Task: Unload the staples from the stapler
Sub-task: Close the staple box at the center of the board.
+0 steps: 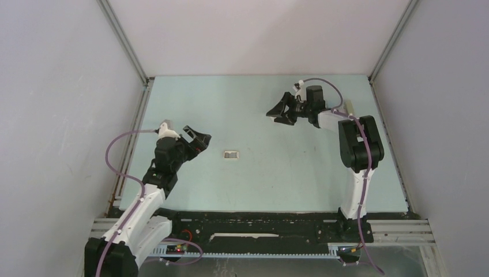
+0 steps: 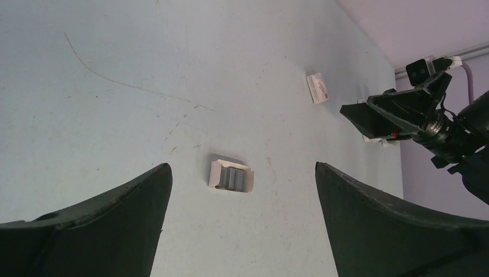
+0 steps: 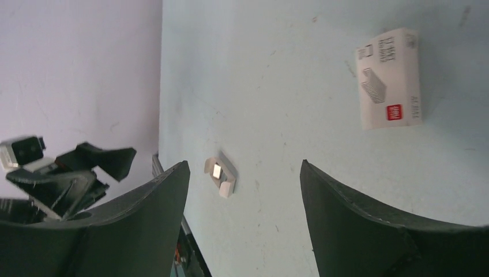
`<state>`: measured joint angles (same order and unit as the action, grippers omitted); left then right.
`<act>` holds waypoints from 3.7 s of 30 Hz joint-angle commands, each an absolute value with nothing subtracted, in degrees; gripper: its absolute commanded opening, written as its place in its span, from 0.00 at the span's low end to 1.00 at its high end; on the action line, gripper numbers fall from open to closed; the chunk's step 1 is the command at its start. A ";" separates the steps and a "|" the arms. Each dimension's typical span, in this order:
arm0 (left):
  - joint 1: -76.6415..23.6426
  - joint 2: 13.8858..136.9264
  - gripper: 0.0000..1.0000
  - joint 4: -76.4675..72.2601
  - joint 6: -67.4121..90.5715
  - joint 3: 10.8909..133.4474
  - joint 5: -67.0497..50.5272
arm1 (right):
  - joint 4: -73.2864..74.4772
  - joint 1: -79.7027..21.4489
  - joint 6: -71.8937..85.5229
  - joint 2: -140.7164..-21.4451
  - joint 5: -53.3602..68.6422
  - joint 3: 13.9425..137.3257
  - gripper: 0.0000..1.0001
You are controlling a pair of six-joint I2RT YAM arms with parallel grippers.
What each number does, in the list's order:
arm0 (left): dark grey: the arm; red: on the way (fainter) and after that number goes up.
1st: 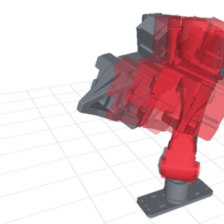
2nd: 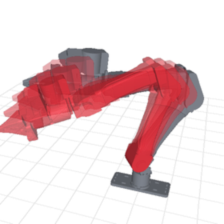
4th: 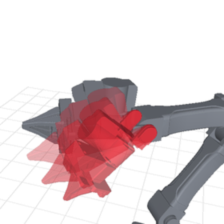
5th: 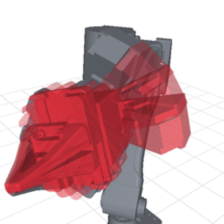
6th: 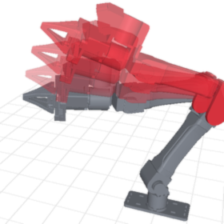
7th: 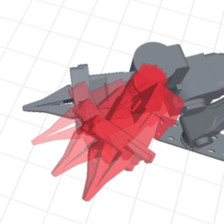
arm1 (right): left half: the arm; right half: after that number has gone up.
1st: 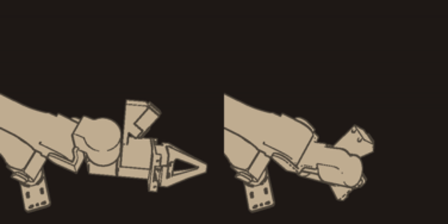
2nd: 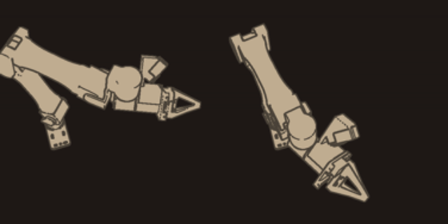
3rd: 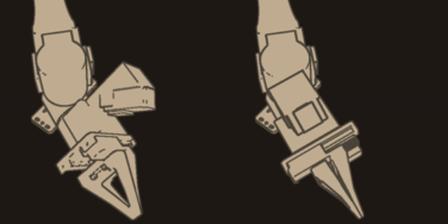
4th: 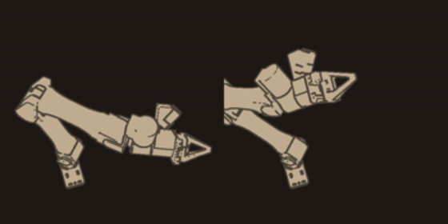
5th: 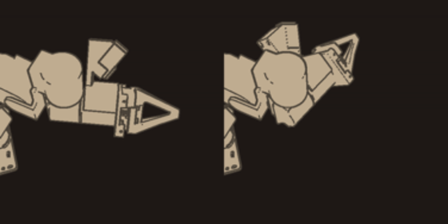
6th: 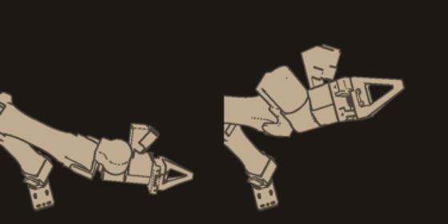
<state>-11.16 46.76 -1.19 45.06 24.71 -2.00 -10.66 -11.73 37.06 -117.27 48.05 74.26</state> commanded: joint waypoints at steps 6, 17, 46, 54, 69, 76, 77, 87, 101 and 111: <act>-10.64 48.07 1.00 -4.75 46.23 26.01 -2.58 | -8.13 -11.46 47.91 -118.10 33.87 72.03 0.76; -10.65 48.40 1.00 -4.25 47.11 25.75 -2.44 | -14.73 -10.05 56.77 -122.85 35.21 71.98 0.53; -10.64 52.73 1.00 -4.13 47.43 28.58 -3.67 | -21.86 -8.44 64.24 -129.50 35.05 75.54 0.26; -10.70 52.57 1.00 -4.13 47.55 28.56 -3.77 | -23.44 -8.21 64.78 -130.07 35.47 75.56 0.21; -10.72 53.99 1.00 -8.02 46.90 27.78 -6.03 | -24.12 -6.36 58.05 -126.19 43.67 74.60 0.00; -10.71 53.68 1.00 -15.34 45.36 26.34 -9.54 | -15.37 -5.34 44.46 -119.65 56.48 71.61 0.00; -10.66 53.46 1.00 -16.05 45.04 26.14 -9.88 | -11.18 -5.43 40.91 -118.77 58.51 71.42 0.00; -10.70 54.04 1.00 -23.06 45.36 23.19 -14.37 | 26.35 -6.41 5.08 -110.56 63.71 65.86 0.00; -10.73 58.78 1.00 -27.51 47.93 21.50 -20.66 | 28.56 -6.81 -2.30 -112.82 63.45 65.62 0.00; -10.92 68.36 0.96 -25.93 47.64 24.18 -27.20 | 38.46 -6.94 -10.45 -118.43 64.72 72.12 0.00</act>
